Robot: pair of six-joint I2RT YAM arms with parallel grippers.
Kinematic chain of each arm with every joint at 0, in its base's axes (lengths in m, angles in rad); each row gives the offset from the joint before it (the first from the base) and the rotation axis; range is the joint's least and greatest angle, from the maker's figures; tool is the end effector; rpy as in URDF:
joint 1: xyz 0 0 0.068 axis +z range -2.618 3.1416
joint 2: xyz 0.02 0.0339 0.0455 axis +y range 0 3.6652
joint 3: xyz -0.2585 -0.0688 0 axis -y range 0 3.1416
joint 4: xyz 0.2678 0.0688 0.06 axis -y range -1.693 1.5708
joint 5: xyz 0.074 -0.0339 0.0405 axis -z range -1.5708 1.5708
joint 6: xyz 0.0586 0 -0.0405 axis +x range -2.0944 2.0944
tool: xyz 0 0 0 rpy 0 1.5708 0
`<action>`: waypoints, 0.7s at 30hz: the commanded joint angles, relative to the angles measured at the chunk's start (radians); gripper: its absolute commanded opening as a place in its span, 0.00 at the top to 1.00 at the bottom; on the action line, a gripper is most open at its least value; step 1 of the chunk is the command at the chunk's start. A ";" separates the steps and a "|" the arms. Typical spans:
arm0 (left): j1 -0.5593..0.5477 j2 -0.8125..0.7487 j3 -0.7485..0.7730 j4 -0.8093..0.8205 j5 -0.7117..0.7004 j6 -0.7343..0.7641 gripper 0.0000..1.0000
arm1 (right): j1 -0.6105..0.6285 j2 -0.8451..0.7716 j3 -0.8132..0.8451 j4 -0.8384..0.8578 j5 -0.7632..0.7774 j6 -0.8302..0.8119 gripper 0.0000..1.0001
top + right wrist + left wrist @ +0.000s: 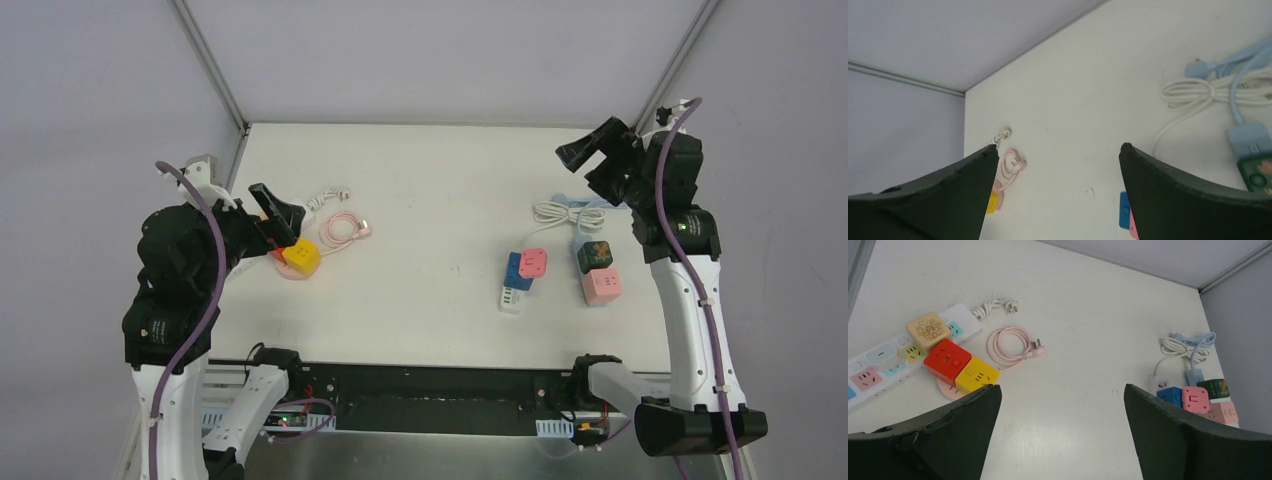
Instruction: Pull the plug off the socket
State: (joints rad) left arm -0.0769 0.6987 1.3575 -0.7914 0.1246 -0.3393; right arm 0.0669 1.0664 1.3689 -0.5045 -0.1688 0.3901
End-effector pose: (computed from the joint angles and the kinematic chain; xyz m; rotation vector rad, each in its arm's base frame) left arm 0.1271 -0.0171 0.4737 -0.1317 1.7148 -0.4154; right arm 0.2607 0.0273 0.4504 0.1661 1.7872 0.4785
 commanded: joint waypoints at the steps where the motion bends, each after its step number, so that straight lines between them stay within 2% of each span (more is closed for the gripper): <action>1: 0.009 -0.001 -0.035 -0.022 -0.013 -0.051 0.01 | -0.008 0.035 0.033 -0.149 0.151 0.044 0.05; 2: 0.009 0.007 -0.041 -0.042 -0.034 -0.077 0.01 | -0.009 0.052 0.044 -0.184 0.181 0.053 0.01; 5: 0.009 0.040 -0.054 -0.111 -0.117 -0.160 0.01 | -0.010 0.090 0.064 -0.253 0.215 0.060 0.00; 9: 0.009 0.081 -0.071 -0.123 -0.092 -0.174 0.01 | -0.011 0.089 0.082 -0.283 0.150 0.052 0.00; 12: 0.009 0.082 -0.117 -0.050 0.007 -0.158 0.01 | -0.014 0.057 0.026 -0.244 0.117 0.067 0.00; 17: 0.009 0.054 -0.233 0.108 0.139 -0.174 0.01 | -0.021 -0.005 -0.081 -0.187 -0.009 -0.026 0.00; 21: 0.009 0.114 -0.234 0.136 0.245 -0.190 0.02 | -0.020 0.020 -0.106 -0.253 -0.113 -0.003 0.00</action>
State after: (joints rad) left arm -0.0769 0.7788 1.1213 -0.7704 0.2272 -0.4992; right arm 0.0505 1.0725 1.2755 -0.7307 -0.1589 0.3954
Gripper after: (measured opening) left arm 0.988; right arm 0.994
